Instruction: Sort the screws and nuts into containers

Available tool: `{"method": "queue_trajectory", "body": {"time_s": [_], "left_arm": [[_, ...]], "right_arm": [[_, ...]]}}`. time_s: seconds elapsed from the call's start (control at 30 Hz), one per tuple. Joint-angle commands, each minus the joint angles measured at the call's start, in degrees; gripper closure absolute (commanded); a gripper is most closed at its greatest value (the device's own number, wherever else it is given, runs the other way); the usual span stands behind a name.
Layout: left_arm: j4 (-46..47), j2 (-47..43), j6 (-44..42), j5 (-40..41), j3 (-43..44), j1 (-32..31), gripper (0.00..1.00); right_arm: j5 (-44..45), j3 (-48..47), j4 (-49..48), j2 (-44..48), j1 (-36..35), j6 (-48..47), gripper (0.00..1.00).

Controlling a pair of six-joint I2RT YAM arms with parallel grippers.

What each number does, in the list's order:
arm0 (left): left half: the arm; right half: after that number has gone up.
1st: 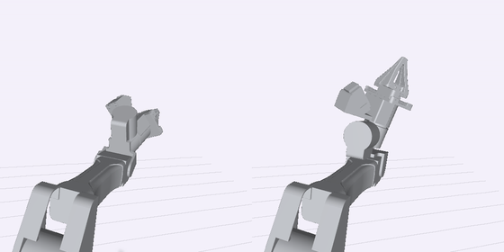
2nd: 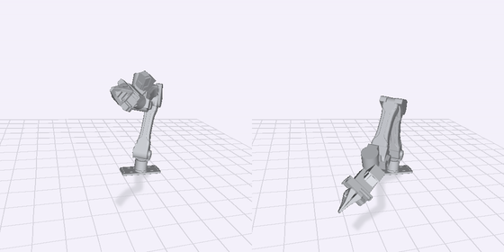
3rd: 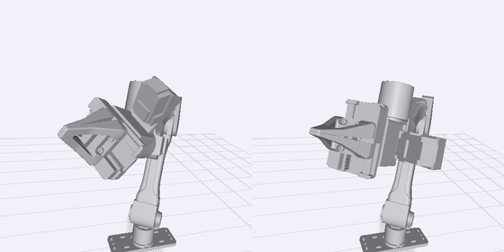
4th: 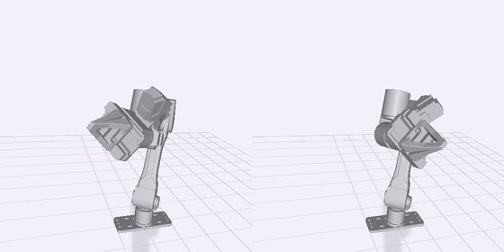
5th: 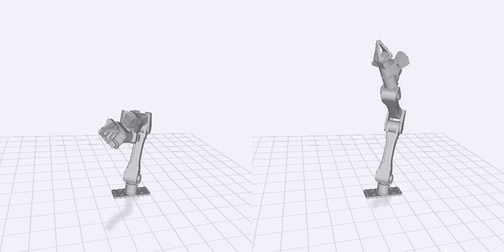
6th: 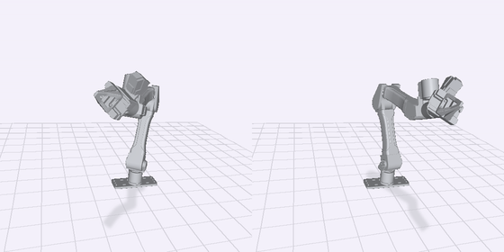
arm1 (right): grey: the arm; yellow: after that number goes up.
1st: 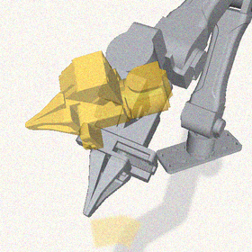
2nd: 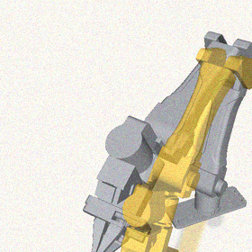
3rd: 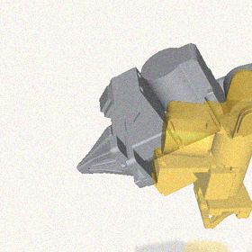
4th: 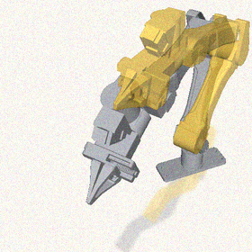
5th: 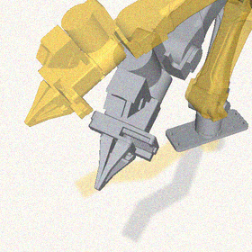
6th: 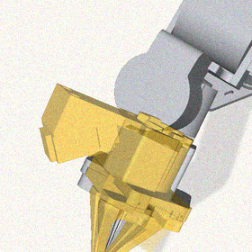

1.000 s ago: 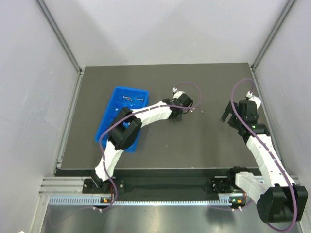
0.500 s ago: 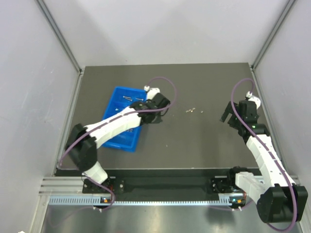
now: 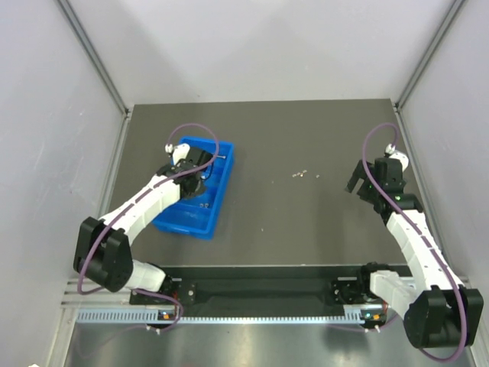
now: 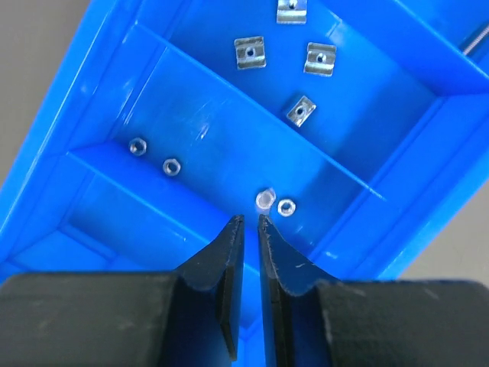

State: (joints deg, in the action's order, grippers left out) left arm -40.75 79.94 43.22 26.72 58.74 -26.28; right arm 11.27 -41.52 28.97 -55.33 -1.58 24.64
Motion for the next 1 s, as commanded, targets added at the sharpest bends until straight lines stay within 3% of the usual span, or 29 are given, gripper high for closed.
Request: {"method": "queue_trajectory", "body": {"time_s": [0.0,0.13,0.23,0.43,0.6,0.77,0.97], "left_arm": [[2.6,0.7,0.1,-0.4,0.7,0.7,0.83],[2.5,-0.3,-0.3,-1.2,1.4,0.5,0.57],[2.9,-1.9,-1.3,-2.3,3.4,-0.3,0.5],[5.8,3.5,-3.4,0.9,14.1,-11.3,0.5],[12.9,21.0,-8.7,-7.5,28.0,-18.7,0.49],[13.9,41.3,-16.3,-17.0,46.6,-21.7,0.51],[16.9,54.6,-21.0,-20.0,59.8,-23.9,0.52]], "right_arm": [[-0.2,-1.3,-0.8,-0.3,0.6,0.0,0.0],[0.2,-1.2,-1.0,0.2,0.5,0.1,0.0],[0.2,-1.8,-0.8,-0.5,0.6,0.1,0.0],[0.4,-3.6,-1.0,-1.9,0.6,-0.4,0.0],[-0.5,-4.0,-1.5,-2.6,0.6,-0.3,0.0],[-0.6,-3.0,-1.6,-2.0,0.6,0.1,0.0],[5.2,-2.8,0.5,-0.3,1.0,1.5,0.0]]}}
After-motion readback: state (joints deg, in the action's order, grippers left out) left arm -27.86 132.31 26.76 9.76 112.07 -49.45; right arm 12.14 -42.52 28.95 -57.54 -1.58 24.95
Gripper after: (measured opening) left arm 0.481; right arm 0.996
